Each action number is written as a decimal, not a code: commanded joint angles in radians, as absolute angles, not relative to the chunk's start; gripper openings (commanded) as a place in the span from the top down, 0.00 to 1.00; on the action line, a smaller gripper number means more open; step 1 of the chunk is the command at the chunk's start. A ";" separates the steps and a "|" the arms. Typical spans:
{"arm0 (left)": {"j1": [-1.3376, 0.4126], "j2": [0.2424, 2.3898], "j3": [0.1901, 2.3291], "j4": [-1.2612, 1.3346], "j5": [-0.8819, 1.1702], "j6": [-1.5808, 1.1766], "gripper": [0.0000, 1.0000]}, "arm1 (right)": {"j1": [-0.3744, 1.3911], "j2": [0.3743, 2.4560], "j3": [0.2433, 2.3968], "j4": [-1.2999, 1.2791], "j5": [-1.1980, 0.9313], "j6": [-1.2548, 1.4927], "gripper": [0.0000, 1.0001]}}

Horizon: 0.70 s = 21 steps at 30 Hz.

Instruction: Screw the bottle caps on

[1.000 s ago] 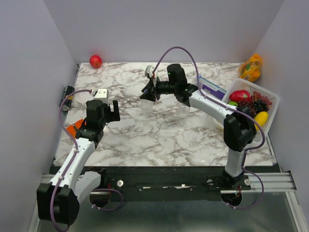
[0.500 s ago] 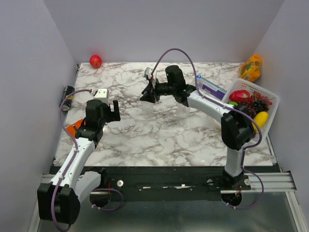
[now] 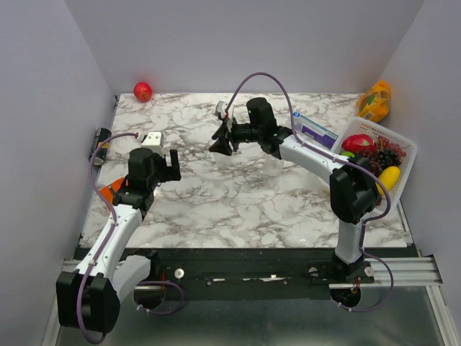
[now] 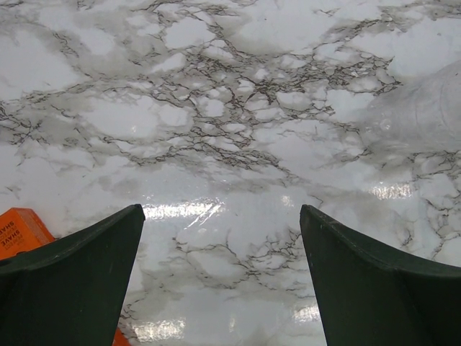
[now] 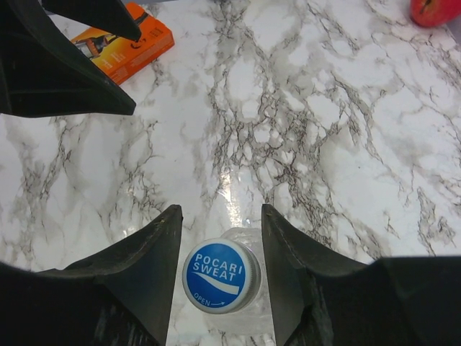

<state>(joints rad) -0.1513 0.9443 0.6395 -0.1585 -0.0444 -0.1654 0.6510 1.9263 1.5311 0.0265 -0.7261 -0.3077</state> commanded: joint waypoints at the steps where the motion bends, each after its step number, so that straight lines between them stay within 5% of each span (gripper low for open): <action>1: -0.143 0.953 0.646 -0.129 -0.006 -0.161 0.01 | 0.652 1.951 1.529 0.012 -0.716 -0.322 0.44; 21: -0.137 0.962 0.646 -0.123 0.037 -0.166 0.01 | 0.652 1.990 1.597 0.009 -0.658 -0.322 0.39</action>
<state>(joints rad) -0.1440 0.9604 0.6395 -0.1493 0.0006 -0.1654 0.6510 1.9610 1.5578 0.0082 -0.6952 -0.3077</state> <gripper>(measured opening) 0.985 0.609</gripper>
